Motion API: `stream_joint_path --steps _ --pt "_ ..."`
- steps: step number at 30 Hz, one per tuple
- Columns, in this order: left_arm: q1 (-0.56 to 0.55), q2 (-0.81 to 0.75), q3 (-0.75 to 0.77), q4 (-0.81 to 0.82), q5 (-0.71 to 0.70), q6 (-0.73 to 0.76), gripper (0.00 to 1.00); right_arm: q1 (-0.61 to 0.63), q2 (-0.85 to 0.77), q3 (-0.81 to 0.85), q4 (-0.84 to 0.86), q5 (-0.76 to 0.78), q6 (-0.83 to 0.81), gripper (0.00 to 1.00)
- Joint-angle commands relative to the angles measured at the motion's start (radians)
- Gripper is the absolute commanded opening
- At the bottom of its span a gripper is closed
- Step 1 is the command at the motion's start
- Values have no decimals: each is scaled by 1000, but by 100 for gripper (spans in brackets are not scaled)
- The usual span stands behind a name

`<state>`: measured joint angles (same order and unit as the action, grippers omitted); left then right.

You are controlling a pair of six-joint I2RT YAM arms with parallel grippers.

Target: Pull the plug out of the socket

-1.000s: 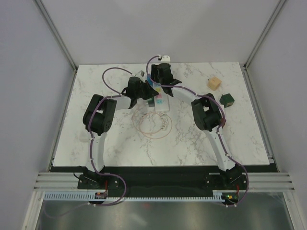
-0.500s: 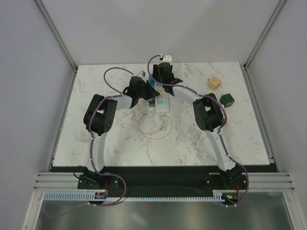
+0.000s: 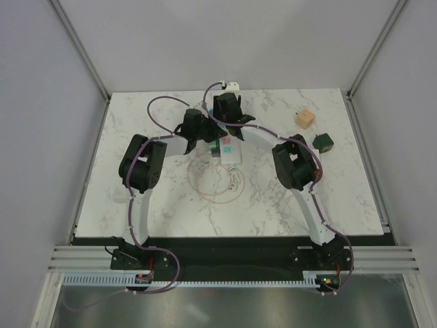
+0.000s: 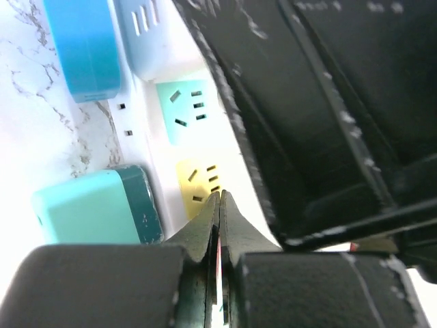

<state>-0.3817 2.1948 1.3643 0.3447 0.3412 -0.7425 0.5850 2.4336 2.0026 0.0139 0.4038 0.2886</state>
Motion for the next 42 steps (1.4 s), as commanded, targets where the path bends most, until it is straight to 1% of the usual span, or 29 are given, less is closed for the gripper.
stream_joint_path --steps 1,6,9,11,13,14,15,17,18,19,20,21,23,24,25,29,30,31,32,36,38,42 --pt "7 14 -25 -61 -56 32 2 9 -122 -47 43 -88 89 0" --pt "9 31 -14 -64 -39 20 2 1 -205 -140 104 -86 150 0" --pt "9 29 -13 -70 -42 22 2 -4 -231 -153 100 -115 201 0" --pt "9 29 -11 -76 -45 23 2 -4 -240 -154 103 -115 204 0" --pt "9 31 -8 -79 -42 23 2 2 -235 -148 109 -96 166 0" --pt "9 34 -8 -81 -42 22 2 16 -234 -134 103 -47 138 0" --pt "9 34 -7 -82 -42 22 2 32 -234 -134 107 1 48 0" --pt "9 37 -1 -87 -41 20 2 67 -232 -127 133 102 -44 0" --pt "7 39 1 -88 -39 20 2 94 -226 -120 138 178 -89 0" --pt "7 40 2 -90 -39 20 2 102 -211 -111 138 203 -139 0" --pt "7 42 5 -93 -38 20 2 117 -203 -94 141 246 -161 0" --pt "9 42 5 -95 -38 20 2 124 -197 -90 141 257 -178 0" --pt "7 42 7 -96 -39 22 2 122 -196 -88 136 247 -168 0" --pt "7 43 7 -99 -39 20 2 116 -202 -91 130 190 -143 0" --pt "7 42 7 -99 -39 20 2 108 -217 -97 124 170 -81 0" --pt "7 39 -1 -90 -33 22 2 92 -232 -107 98 155 -34 0" --pt "9 34 -10 -72 -27 23 2 85 -234 -108 94 155 -28 0" --pt "9 20 -22 -20 -18 23 2 81 -243 -114 89 162 -22 0" --pt "10 10 -52 14 8 22 2 69 -252 -132 90 162 -17 0" --pt "15 -23 -94 125 82 46 2 26 -310 -215 124 150 10 0" --pt "18 -38 -116 187 119 46 2 1 -349 -267 142 129 30 0" --pt "20 -59 -154 270 147 46 2 -92 -436 -372 170 51 110 0"
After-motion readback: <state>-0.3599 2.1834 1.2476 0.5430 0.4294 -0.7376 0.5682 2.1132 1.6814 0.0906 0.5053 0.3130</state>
